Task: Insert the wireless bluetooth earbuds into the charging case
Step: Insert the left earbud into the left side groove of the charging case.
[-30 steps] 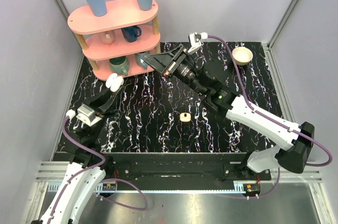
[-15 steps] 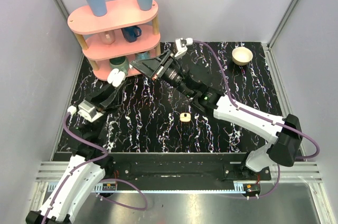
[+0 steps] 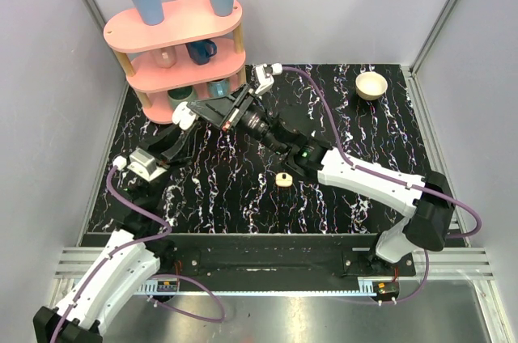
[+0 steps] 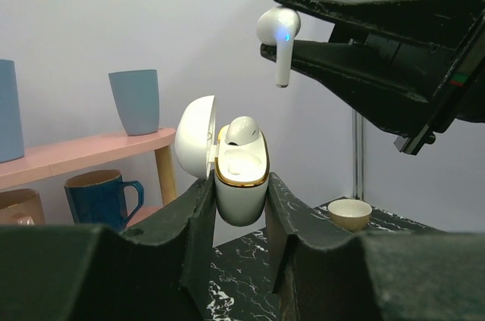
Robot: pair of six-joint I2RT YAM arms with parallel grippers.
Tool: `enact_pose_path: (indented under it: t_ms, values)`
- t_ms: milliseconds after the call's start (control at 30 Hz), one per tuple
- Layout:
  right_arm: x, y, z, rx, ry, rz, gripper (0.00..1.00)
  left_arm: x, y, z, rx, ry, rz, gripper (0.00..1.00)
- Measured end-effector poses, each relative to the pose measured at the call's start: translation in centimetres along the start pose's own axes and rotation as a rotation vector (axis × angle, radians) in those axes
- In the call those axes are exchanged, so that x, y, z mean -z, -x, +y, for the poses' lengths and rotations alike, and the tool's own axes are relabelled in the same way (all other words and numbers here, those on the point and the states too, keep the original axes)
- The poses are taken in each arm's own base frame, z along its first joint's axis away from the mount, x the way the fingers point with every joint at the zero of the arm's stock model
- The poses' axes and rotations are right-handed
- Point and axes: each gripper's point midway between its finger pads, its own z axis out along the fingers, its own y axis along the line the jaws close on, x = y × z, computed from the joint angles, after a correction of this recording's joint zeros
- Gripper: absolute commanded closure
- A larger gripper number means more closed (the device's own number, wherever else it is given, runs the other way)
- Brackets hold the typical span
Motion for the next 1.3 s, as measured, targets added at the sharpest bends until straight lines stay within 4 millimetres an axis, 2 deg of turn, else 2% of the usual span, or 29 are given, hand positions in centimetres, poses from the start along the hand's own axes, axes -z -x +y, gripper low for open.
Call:
enact_pose_path:
  t_ms: [467, 633, 1300]
  values:
    - [-0.4, -1.3, -1.0, 0.021, -0.020, 0.021, 0.85, -0.5, -0.3, -0.2, -0.023, 0.035, -0.007, 1.00]
    - [-0.7, -2.3, -2.0, 0.033, -0.041, 0.038, 0.86, -0.6, -0.3, -0.4, -0.027, 0.039, -0.008, 1.00]
    - [-0.8, -2.0, -3.2, 0.108, -0.079, 0.007, 0.86, -0.7, -0.6, -0.3, -0.029, 0.071, 0.002, 1.00]
